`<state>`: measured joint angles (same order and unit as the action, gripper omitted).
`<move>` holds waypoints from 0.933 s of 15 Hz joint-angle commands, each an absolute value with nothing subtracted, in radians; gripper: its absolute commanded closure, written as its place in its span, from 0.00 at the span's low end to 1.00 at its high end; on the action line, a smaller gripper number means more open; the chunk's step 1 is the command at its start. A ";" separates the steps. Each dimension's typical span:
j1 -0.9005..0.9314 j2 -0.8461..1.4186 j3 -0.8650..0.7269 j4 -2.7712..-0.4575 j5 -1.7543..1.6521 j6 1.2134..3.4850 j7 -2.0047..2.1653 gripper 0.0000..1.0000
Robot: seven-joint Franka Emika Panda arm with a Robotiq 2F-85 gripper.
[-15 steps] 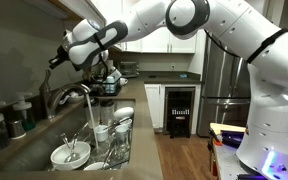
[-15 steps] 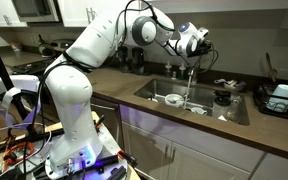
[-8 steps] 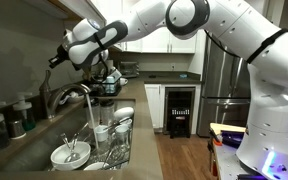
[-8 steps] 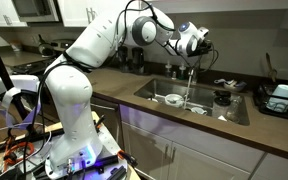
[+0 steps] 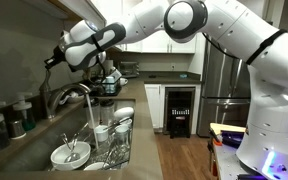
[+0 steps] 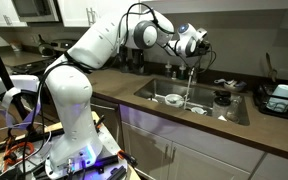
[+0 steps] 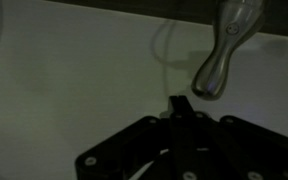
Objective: Turn off the faucet of the sink.
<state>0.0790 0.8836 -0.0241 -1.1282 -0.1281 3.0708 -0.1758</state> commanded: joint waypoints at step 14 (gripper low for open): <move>0.027 0.864 0.082 -1.120 -0.117 2.926 -0.214 0.97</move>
<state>0.0587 0.9072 0.0276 -1.0743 -0.1279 2.9867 -0.1710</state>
